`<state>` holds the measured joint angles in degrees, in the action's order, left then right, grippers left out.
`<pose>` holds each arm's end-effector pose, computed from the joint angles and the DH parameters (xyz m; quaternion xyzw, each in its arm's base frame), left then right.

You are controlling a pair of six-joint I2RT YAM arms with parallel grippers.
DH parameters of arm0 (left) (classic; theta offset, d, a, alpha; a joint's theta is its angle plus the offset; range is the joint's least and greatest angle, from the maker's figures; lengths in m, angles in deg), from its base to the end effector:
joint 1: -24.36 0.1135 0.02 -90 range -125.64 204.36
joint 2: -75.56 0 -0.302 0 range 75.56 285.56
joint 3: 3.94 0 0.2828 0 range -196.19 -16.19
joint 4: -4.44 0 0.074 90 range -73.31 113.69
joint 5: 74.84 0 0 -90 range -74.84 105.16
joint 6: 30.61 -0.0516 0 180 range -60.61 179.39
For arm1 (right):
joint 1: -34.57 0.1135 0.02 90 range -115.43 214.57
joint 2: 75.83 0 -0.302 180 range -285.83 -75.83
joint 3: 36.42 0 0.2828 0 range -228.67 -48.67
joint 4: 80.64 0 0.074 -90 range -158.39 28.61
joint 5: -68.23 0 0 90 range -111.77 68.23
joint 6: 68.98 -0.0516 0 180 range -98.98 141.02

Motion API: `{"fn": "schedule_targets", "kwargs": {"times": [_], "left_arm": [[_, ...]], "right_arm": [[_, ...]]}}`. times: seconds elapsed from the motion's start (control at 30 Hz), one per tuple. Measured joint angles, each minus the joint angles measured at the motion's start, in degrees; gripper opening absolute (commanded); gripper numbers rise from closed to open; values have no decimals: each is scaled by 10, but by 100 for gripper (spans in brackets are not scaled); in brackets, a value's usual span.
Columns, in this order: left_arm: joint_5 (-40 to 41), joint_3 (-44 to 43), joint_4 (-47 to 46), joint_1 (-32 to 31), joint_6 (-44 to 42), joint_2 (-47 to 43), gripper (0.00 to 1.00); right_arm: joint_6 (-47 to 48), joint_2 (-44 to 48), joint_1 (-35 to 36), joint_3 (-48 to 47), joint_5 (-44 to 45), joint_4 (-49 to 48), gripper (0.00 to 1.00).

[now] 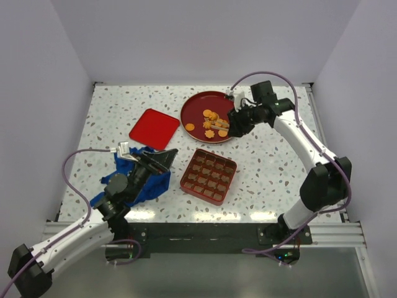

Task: Pack the cookies
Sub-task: Pick up the fake cookies from the plate.

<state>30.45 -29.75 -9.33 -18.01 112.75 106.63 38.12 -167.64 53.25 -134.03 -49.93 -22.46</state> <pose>0.1313 -0.1014 0.2617 -0.1623 0.6343 -0.4986 0.5681 0.3558 0.1460 0.3493 -0.3567 0.8497 0.2346 0.3095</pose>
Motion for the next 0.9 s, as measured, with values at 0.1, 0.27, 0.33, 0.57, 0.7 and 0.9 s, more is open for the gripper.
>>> {"fn": "schedule_targets", "kwargs": {"times": [0.1, 0.27, 0.33, 0.57, 0.7, 0.9], "left_arm": [[6, 1, 19, 3, -5, -10, 100], [10, 4, 43, 9, -12, -12, 100], [10, 4, 49, 13, -16, -10, 100], [4, 9, 57, 38, -22, 7, 100], [-12, 12, 62, 65, -25, 17, 100], [-36, 13, 61, 96, -30, 36, 100]], "right_arm": [[56, -27, 0, -3, 57, 16, 41], [132, -64, 0, -6, 127, 27, 41], [161, -81, 0, -7, 152, 26, 41], [235, -140, -1, -27, 188, 16, 41], [258, -174, -1, -53, 197, -3, 41], [276, -212, -1, -85, 201, -27, 41]]}}
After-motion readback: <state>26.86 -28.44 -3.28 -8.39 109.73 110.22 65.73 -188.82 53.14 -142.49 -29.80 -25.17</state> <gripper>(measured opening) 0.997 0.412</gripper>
